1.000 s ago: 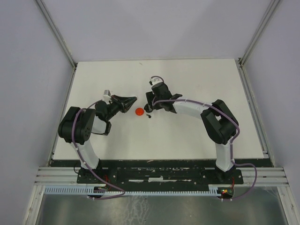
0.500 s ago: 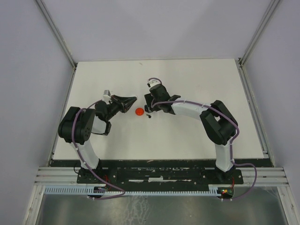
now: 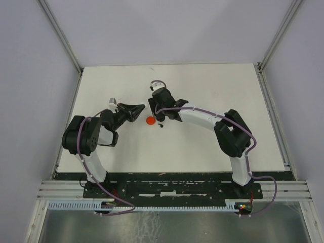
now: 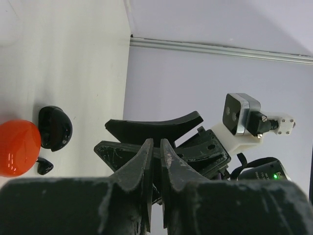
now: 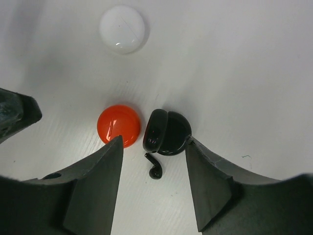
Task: Insert the wireless bluetooth earbuds into the charging case
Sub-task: Pick up the charging case at the center of the board.
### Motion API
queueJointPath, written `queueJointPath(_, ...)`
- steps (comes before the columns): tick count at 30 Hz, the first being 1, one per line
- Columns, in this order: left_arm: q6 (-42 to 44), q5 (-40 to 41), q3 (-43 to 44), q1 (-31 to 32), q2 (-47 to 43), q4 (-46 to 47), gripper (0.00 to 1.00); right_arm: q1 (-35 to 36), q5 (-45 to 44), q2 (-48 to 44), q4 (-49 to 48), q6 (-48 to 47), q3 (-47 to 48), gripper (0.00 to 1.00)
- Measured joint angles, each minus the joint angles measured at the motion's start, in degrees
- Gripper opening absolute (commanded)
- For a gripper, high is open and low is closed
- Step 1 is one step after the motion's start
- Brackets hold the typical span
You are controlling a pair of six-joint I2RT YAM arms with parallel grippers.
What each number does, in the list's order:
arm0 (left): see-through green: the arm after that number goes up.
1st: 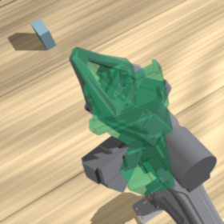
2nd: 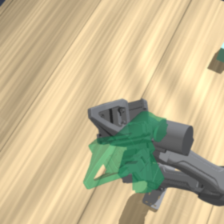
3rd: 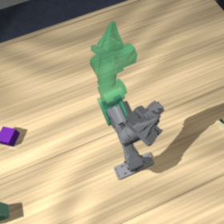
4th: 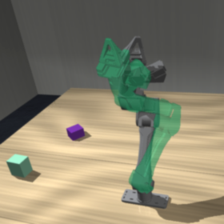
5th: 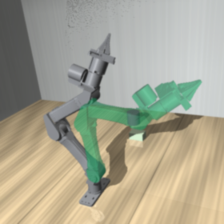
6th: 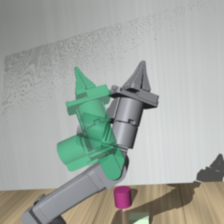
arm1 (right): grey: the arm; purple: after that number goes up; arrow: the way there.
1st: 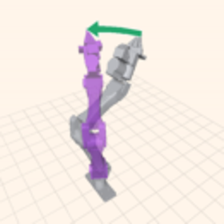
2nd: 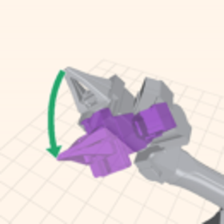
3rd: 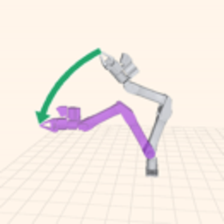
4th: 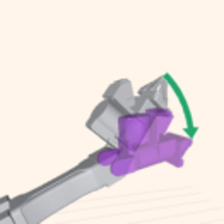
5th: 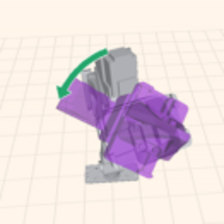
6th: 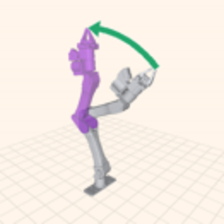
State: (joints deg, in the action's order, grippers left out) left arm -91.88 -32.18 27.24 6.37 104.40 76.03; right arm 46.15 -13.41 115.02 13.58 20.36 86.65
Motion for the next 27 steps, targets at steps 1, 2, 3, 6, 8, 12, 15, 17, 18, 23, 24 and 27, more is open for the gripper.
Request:
queueJointPath(1, 0.0, 0.0, -0.2, -0.3, 0.0, 0.1, 0.16, 0.2, -0.3, 0.6, 0.8, 0.3, 1.0, 0.61)
queueJointPath(2, 0.0, 0.0, -0.5, -0.6, 0.0, 0.3, 0.16, 0.3, -0.6, 1.2, 1.2, 0.6, 1.7, 0.61)
queueJointPath(3, 0.0, 0.0, -0.8, -0.9, 0.0, 0.4, 0.16, 0.3, -0.9, 2.0, 1.9, 0.9, 2.5, 0.61)
queueJointPath(6, 0.0, 0.0, -2.0, -2.0, -0.3, 0.5, 0.16, 0.5, -1.6, 3.8, 3.6, 2.0, 3.7, 0.6)
queueJointPath(8, 0.0, 0.0, -2.5, -2.6, -0.6, 0.5, 0.16, 0.5, -2.0, 4.7, 4.8, 2.4, 4.3, 0.59)
queueJointPath(12, 0.0, 0.0, -2.9, -3.4, -1.0, 0.7, 0.16, 0.6, -2.2, 6.2, 6.5, 3.0, 5.5, 0.57)
queueJointPath(15, 0.0, 0.0, -2.9, -3.5, -1.1, 0.7, 0.16, 0.6, -2.2, 6.8, 7.3, 3.4, 6.1, 0.56)
queueJointPath(17, 0.0, 0.0, -2.9, -3.5, -1.1, 0.7, 0.16, 0.6, -2.2, 6.9, 7.9, 3.6, 6.4, 0.56)
queueJointPath(18, 0.0, 0.0, -2.9, -3.5, -1.1, 0.7, 0.16, 0.6, -2.2, 6.9, 8.2, 3.7, 6.7, 0.55)
queueJointPath(23, 0.0, 0.0, -3.0, -3.8, -1.1, 0.7, 0.16, 0.6, -2.2, 7.7, 8.4, 3.9, 8.6, 0.53)
queueJointPath(24, 0.0, 0.0, -3.1, -3.8, -1.1, 0.7, 0.16, 0.6, -2.2, 7.8, 8.5, 3.9, 8.8, 0.53)
queueJointPath(27, 0.0, 0.0, -3.2, -3.9, -1.1, 0.7, 0.16, 0.7, -2.1, 8.4, 9.1, 4.1, 9.5, 0.52)
